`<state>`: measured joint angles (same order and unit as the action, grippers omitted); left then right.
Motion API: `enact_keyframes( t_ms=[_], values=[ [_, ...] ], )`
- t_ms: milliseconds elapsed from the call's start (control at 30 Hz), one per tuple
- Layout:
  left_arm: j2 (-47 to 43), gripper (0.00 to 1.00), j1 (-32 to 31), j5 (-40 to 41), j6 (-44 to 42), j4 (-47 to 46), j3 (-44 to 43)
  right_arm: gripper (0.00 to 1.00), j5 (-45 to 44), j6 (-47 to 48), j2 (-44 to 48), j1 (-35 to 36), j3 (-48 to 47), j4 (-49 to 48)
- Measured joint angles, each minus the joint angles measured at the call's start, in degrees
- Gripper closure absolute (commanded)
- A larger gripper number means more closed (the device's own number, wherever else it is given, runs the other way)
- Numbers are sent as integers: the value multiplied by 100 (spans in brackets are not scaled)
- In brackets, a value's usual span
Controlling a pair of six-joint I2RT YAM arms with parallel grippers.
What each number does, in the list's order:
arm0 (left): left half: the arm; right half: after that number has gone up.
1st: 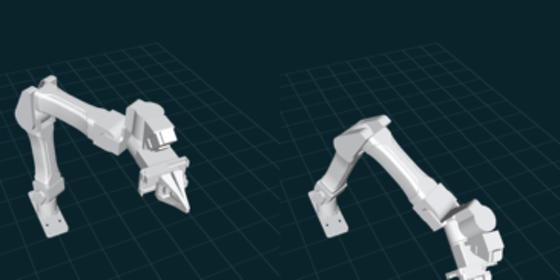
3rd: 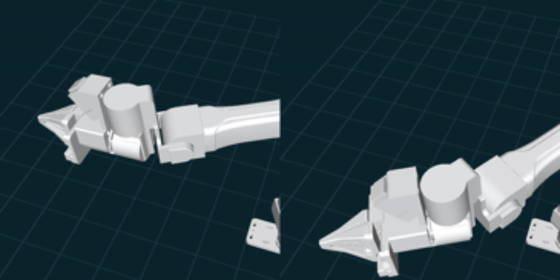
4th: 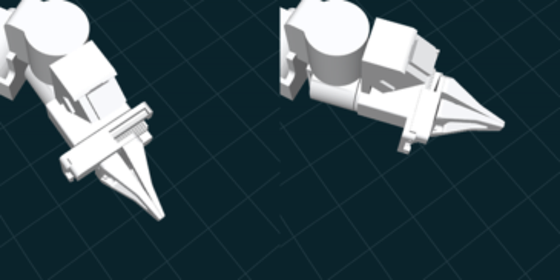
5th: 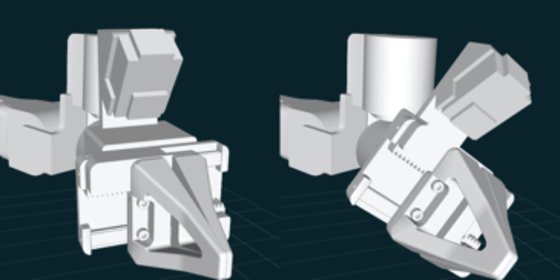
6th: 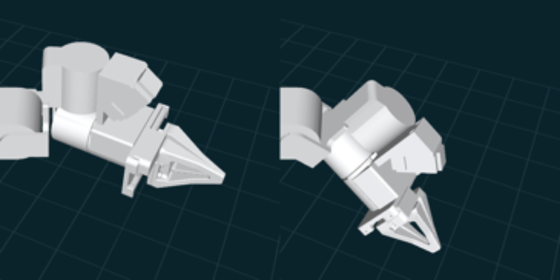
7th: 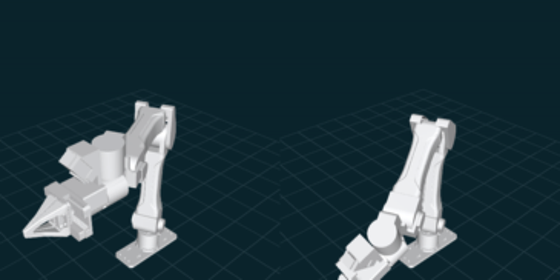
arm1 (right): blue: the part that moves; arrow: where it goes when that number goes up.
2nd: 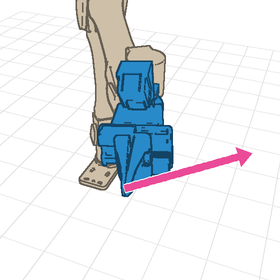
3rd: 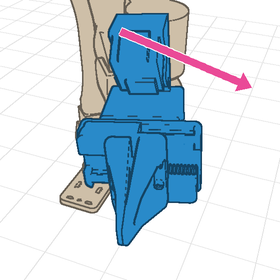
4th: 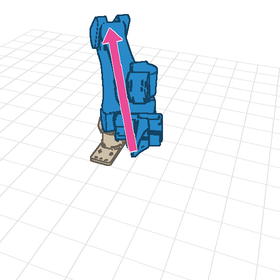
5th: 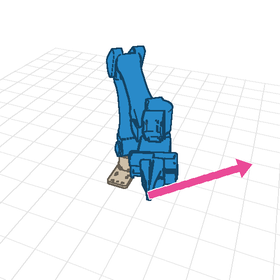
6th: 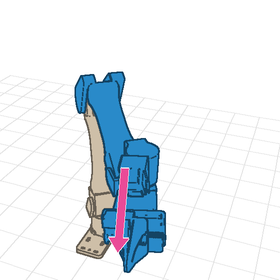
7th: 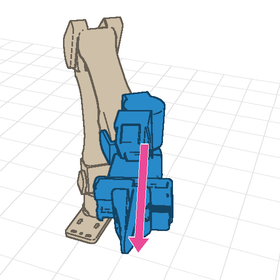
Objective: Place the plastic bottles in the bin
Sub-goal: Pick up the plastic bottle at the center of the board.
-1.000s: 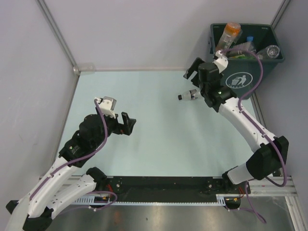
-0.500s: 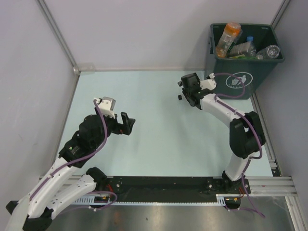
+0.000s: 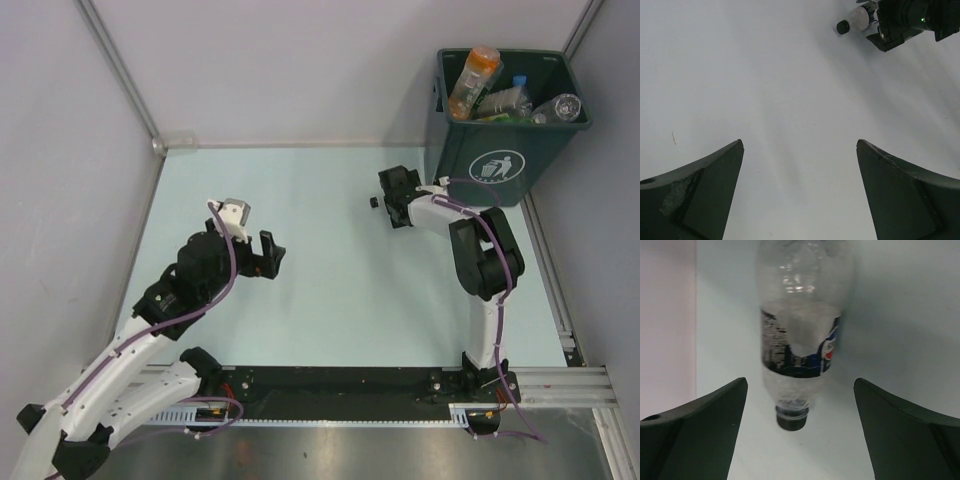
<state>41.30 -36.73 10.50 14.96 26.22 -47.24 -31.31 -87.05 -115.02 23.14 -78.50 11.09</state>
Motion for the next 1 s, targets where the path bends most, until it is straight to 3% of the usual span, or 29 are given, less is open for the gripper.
enact_keyframes(
  t_ms=[333, 433, 533, 667, 833, 867, 1000],
  values=[
    [122, 0, 20, 79, -4, -70, 0, 8, 9, -195, -481, -4, -308, 26],
    [125, 0, 33, 94, -9, -81, 0, 12, 39, -190, -660, -37, -577, 83],
    [125, 0, 52, 101, -24, -81, 0, 20, 103, -188, -903, -92, -997, 328],
    [125, 0, 63, 125, -44, -81, 0, 40, 138, -186, -1113, -131, -1429, 844],
    [118, 0, 90, 133, -44, -81, 0, 60, 105, -256, -1130, -140, -1513, 1211],
    [114, 0, 92, 133, -44, -81, 0, 69, 90, -269, -1130, -140, -1517, 1272],
    [79, 0, 92, 133, -44, -83, 0, 80, -4, -282, -1099, -116, -1534, 1405]
  ],
)
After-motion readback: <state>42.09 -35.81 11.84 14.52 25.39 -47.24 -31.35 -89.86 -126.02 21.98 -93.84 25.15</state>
